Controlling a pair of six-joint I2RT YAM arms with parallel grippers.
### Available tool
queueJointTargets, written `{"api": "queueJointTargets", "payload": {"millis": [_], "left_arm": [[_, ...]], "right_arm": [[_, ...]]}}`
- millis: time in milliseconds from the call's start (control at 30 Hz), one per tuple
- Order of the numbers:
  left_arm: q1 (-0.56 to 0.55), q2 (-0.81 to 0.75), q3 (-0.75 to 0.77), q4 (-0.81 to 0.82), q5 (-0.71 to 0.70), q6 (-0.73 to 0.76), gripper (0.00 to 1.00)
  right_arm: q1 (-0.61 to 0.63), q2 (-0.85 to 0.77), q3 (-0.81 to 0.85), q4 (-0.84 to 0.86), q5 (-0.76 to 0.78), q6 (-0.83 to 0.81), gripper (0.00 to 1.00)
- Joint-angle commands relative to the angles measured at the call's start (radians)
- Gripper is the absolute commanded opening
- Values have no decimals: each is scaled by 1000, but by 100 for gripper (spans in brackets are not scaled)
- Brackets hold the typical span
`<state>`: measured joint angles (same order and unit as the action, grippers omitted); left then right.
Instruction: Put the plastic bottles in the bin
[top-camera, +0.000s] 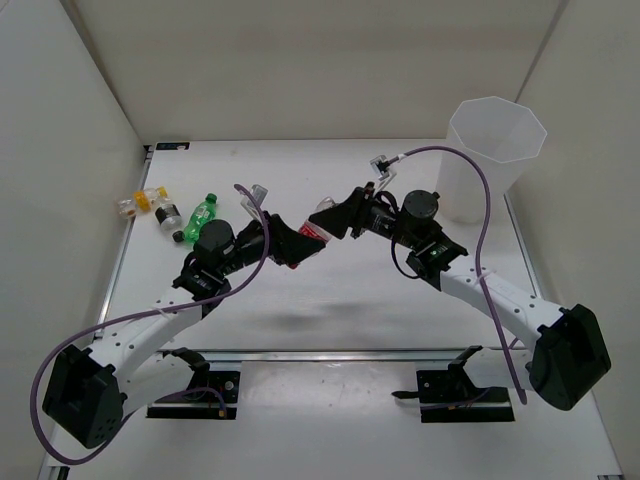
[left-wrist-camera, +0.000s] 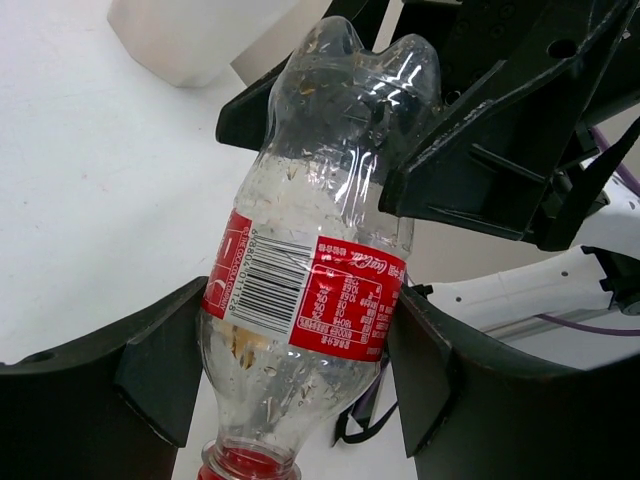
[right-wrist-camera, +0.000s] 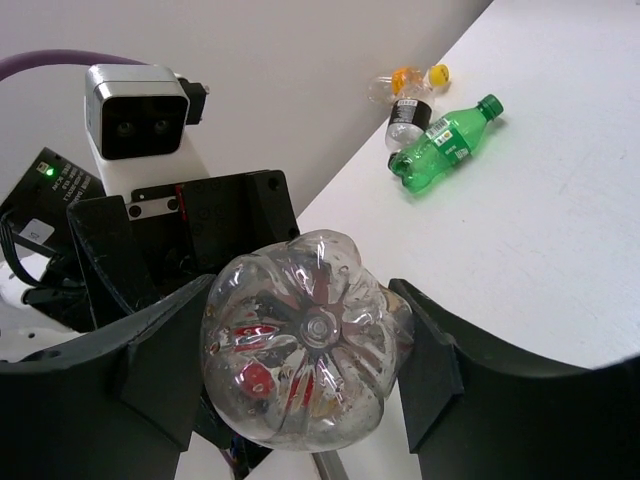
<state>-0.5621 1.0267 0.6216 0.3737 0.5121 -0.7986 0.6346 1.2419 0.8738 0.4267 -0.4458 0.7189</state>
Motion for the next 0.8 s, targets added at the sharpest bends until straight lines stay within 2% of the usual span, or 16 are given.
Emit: {"api": "queueJointTargets", "payload": {"millis": [0,33,67,133,200,233,267,300,533,600,633,733,767], "left_arm": [[-2,-16,20,27,-17,-10,55],[-1,-19,23,19,-9,-7,60],[4,-40,32,-7,-15,7,61],[8,-50,49,-47,-35,36,64],[11,-50,67,-65,-35,47,67],[8,-47,79,-67,-15,48,75],[11,-43,93,-76,-9,52,90],[10,-39,102,-84,0,59,99],[68,-71,174,-243,16,143,99],[105,-80,257,-477,-80,222,99],[131,-77,307,-539,-131,283,99],[221,-13,435,-908,-482,360,99],[278,33,454,-952,-510,378,99]], "right_arm": [[7,-19,28,3,94,-45,27],[2,-25,25,1,96,-56,21],[-9,-36,27,-9,113,-49,11],[-32,-45,28,-14,119,-53,0],[-44,-44,40,-32,127,-74,0],[-47,-50,57,-46,128,-88,0],[-59,-45,68,-66,134,-107,0],[-68,-44,88,-81,127,-117,0],[-192,-44,194,-173,98,-180,1],[-246,-36,278,-257,94,-267,0],[-289,-36,342,-313,114,-316,0],[-401,-13,484,-423,202,-444,0],[-450,-4,532,-478,219,-459,0]]}}
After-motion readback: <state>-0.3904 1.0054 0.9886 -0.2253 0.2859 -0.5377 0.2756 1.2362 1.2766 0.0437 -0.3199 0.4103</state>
